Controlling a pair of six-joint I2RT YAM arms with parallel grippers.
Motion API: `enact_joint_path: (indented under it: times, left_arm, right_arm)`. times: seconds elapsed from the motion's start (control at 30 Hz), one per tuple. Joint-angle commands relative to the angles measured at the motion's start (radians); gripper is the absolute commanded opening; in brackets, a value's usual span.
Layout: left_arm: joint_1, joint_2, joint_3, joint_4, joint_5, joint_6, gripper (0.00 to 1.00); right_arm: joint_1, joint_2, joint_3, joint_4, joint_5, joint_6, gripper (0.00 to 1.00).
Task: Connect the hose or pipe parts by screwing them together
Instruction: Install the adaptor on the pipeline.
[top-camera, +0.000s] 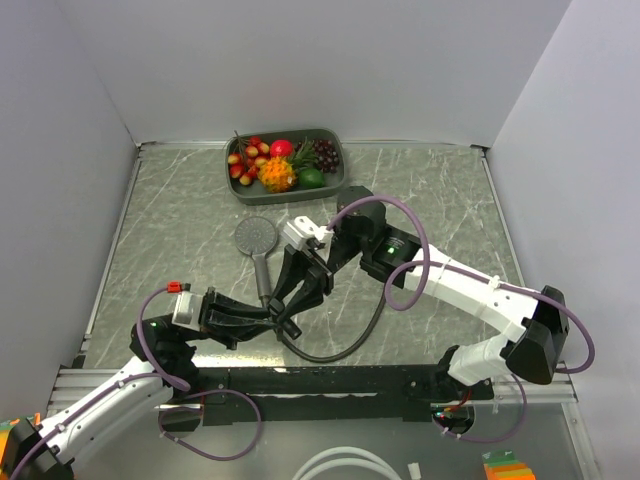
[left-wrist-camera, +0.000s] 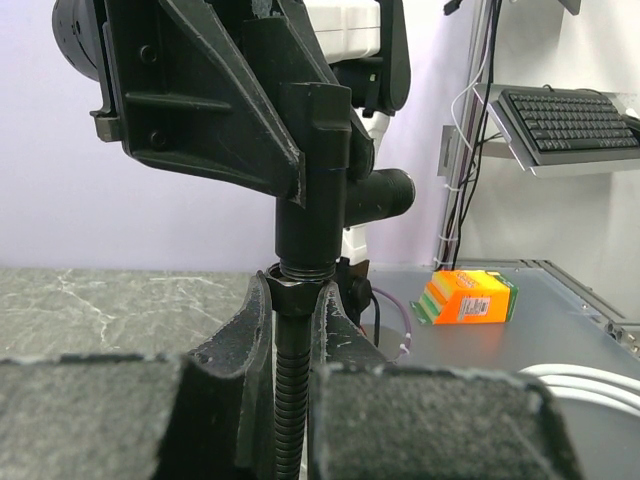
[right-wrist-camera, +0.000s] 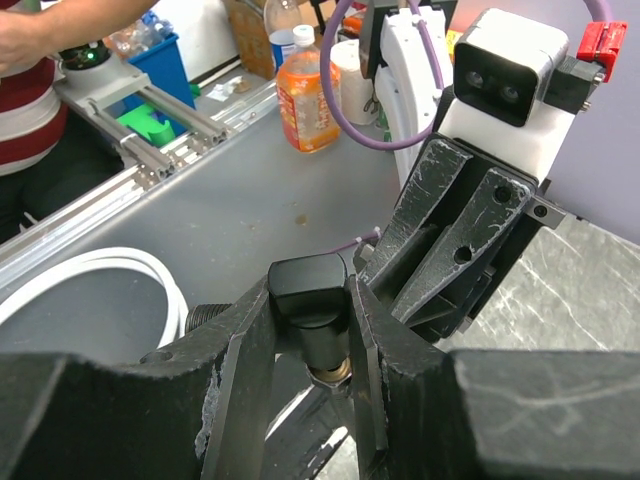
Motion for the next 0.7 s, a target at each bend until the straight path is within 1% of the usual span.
enact_joint_path:
  times: [0.0, 0.13, 0.2, 0.3, 0.57, 0.67]
  left_arm:
    - [0.005, -0.016, 0.020, 0.105, -0.030, -0.006, 0.02]
    - [0.006, -0.019, 0.018, 0.105, -0.027, -0.004, 0.02]
    - [0.008, -0.019, 0.020, 0.108, -0.027, -0.004, 0.01]
    - [0.009, -0.021, 0.020, 0.106, -0.024, -0.006, 0.01]
    - [0.016, -0.024, 0.021, 0.106, -0.027, -0.009, 0.01]
    - [0.016, -0.024, 0.020, 0.108, -0.028, -0.008, 0.01]
  right_arm:
    - [-0.017, -0.034, -0.036, 0.048, -0.016, 0.028, 0.00]
    - [-0.025, -0.039, -0.063, 0.111, -0.023, 0.063, 0.00]
    - [-0.028, -0.039, -0.075, 0.146, -0.027, 0.109, 0.00]
    - [-0.034, -0.040, -0.079, 0.155, -0.031, 0.129, 0.00]
    - [-0.043, -0.072, -0.115, 0.125, -0.019, 0.109, 0.00]
    - [-0.042, -0.077, -0.130, 0.141, -0.016, 0.124, 0.00]
